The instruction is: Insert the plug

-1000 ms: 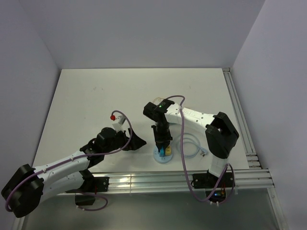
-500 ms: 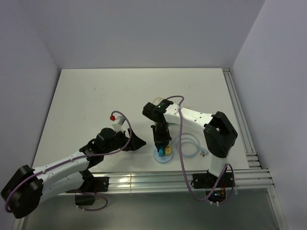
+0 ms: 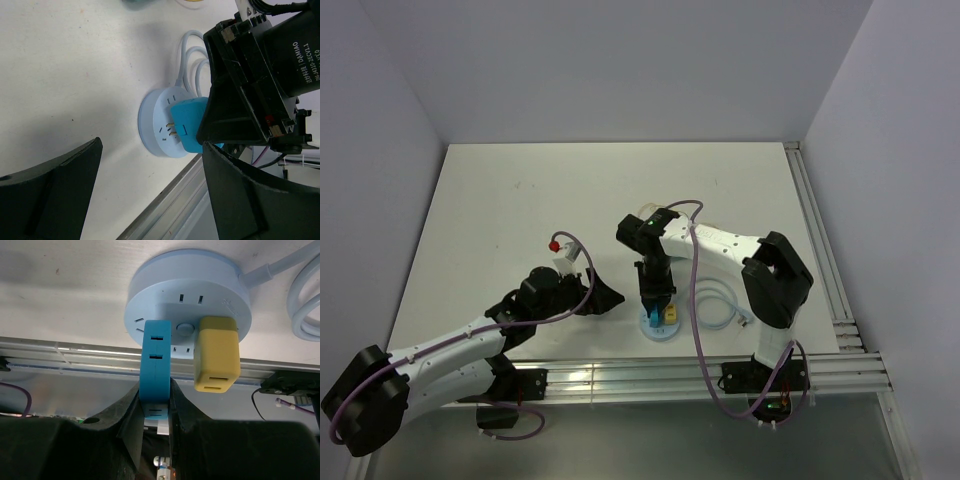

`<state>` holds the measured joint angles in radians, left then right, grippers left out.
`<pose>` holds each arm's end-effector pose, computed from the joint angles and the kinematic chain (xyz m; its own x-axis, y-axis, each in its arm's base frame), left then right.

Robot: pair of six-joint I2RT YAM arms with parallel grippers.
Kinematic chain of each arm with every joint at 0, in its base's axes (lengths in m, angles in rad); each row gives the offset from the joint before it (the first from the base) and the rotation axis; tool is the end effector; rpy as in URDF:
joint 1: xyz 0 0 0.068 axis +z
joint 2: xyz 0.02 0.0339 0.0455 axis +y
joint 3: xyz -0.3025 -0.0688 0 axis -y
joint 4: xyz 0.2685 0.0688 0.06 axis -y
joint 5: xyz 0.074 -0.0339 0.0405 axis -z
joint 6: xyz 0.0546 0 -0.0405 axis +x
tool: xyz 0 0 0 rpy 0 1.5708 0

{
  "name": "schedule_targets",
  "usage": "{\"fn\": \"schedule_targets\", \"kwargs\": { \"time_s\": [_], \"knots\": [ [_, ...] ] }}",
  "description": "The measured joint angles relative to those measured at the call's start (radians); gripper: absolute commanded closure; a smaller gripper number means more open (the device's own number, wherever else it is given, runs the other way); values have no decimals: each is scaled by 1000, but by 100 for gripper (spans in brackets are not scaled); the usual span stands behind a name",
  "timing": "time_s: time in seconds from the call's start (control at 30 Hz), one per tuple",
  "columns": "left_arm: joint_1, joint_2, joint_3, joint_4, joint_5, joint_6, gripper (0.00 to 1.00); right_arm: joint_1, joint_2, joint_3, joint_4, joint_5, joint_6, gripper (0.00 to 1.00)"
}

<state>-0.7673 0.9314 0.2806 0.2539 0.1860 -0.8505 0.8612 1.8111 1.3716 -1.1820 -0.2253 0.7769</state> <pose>0.1421 -0.1511 0.1920 -0.7886 -0.2657 -0.5546 0.3218 0.5902 -0.7403 0.2214 0.2765 0.2203 -0.9772 -0.0890 0.1926 -0.0659 0.9901 0.1236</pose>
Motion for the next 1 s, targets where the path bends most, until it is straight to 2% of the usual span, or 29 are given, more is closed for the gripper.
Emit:
{"fn": "schedule_targets", "kwargs": {
  "time_s": [0.3, 0.77, 1.0],
  "knots": [
    [0, 3, 0, -8, -11, 0, 13, 10, 40, 0, 5, 3, 19, 100],
    [0, 16, -32, -16, -27, -1, 14, 33, 15, -55, 48, 16, 54, 100],
    [0, -23, -32, -50, -29, -1, 13, 39, 63, -2, -2, 18, 52, 100]
  ]
}}
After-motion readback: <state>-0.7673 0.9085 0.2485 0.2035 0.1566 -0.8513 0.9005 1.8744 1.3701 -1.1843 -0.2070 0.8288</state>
